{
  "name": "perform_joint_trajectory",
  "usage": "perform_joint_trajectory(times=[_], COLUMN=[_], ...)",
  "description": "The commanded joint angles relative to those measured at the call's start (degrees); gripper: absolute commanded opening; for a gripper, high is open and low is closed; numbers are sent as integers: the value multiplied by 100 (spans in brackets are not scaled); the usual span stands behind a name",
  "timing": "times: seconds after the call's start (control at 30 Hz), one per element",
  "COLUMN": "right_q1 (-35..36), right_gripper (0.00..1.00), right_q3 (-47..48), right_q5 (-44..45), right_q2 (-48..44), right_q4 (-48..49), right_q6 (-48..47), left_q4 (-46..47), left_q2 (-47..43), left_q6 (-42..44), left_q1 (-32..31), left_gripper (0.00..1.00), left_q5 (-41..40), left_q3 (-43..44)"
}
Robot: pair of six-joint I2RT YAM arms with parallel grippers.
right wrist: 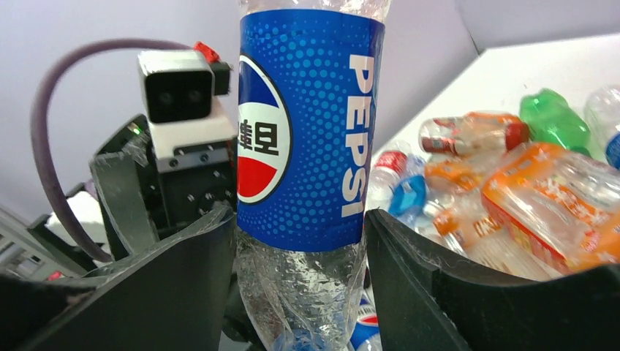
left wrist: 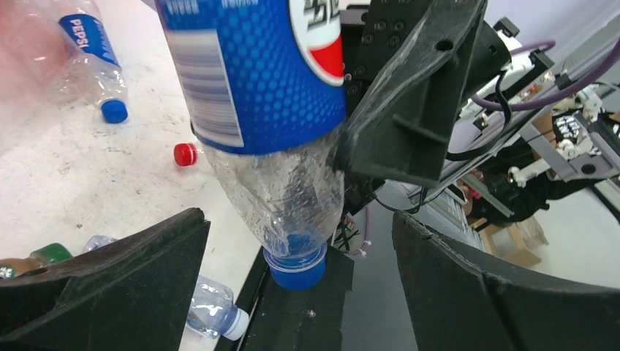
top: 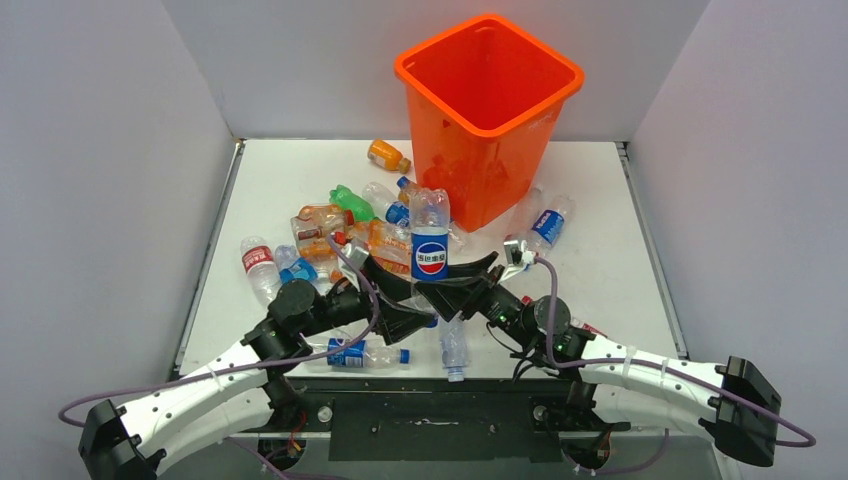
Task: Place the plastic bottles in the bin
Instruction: Pick up the plastic bottle at the center of the board.
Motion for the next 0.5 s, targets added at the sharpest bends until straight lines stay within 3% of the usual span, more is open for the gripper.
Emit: perform_joint_trajectory(times=[0.0,0.13,0.33,0.47], right_q1=[112,125,136,160], right_gripper=[46,44,43,43], right_q3=[-70,-192,-279,-299], right_q5=[411,564,579,587], right_q2=[48,23,83,187], right_q4=[1546,1828,2107,2221], right_q6=[96,228,336,366], left_q4=[257,560,1067,1286], left_q2=[201,256,352,504], left_q6=[411,293,92,28], left_q1=[-287,-330,-355,-397], left_gripper=[96,99,74,70], left_q5=[-206,-199,-194,-141], left_q3=[367,215,88,150])
